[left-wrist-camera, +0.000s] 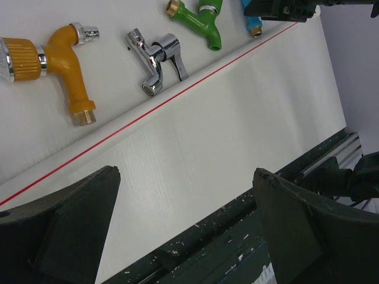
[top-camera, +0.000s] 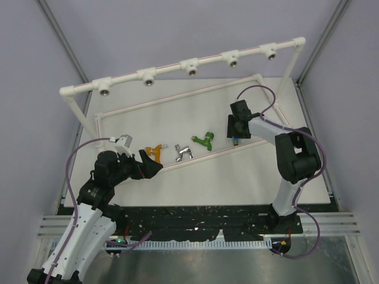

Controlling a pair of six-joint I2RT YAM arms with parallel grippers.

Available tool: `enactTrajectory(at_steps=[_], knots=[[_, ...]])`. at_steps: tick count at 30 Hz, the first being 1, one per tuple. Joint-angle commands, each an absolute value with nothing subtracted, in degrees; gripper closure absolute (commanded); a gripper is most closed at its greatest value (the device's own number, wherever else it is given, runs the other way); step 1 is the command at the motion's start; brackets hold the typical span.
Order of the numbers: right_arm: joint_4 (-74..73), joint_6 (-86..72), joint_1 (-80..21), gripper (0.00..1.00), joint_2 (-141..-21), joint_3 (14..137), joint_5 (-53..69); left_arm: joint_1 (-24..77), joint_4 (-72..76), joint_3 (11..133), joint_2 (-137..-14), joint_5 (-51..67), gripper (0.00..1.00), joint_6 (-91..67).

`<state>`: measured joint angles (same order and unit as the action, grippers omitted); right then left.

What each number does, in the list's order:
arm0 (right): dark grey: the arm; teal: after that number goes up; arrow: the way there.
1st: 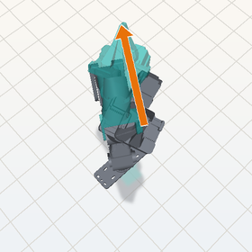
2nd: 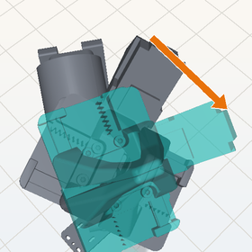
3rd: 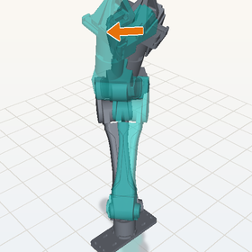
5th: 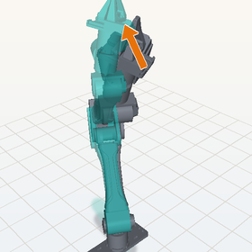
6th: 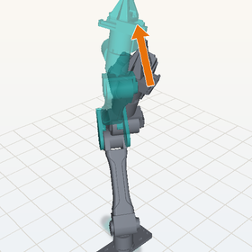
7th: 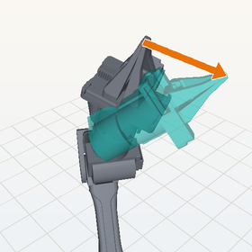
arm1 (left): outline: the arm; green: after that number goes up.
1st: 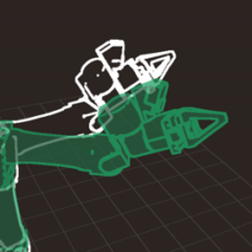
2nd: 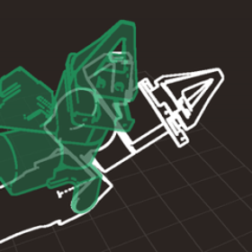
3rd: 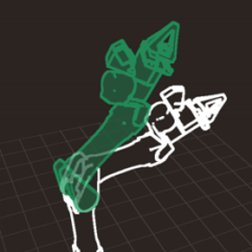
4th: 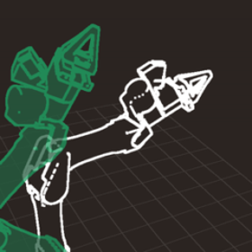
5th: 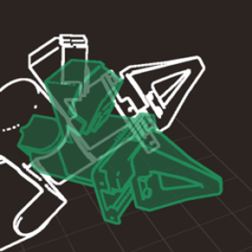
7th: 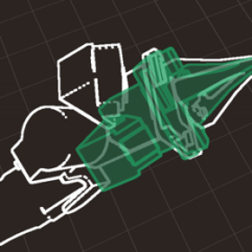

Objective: Install the water faucets

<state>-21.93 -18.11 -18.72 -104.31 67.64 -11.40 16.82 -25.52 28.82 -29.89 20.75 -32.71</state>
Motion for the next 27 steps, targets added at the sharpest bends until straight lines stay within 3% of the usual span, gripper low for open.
enactTrajectory(at_steps=[1, 7, 9, 13, 21, 27], knots=[[-20.48, -18.11, -19.25, 0.48, -106.08, 70.57, -14.06, 18.45, -23.03, 28.39, -30.58, 20.39, 0.00, -34.45], [-19.69, -16.00, -19.42, 0.63, -107.66, 71.10, -12.92, 21.70, -19.60, 27.69, -32.43, 19.43, 0.00, -37.17], [-18.81, -15.47, -19.77, 0.77, -106.97, 70.14, -13.10, 22.76, -18.46, 27.51, -33.39, 19.34, 0.00, -38.49], [-14.07, -13.02, -21.17, 0.94, -100.40, 65.40, -10.90, 24.34, -16.62, 26.98, -33.92, 18.81, 0.00, -40.86], [-2.83, -5.72, -28.46, 0.95, -80.44, 56.00, -3.52, 24.61, -12.05, 29.35, -34.19, 18.46, 0.00, -45.79], [6.66, -2.46, -35.67, 0.95, -68.74, 49.40, 9.73, 24.61, -4.59, 31.99, -34.45, 17.40, 0.00, -49.83]])
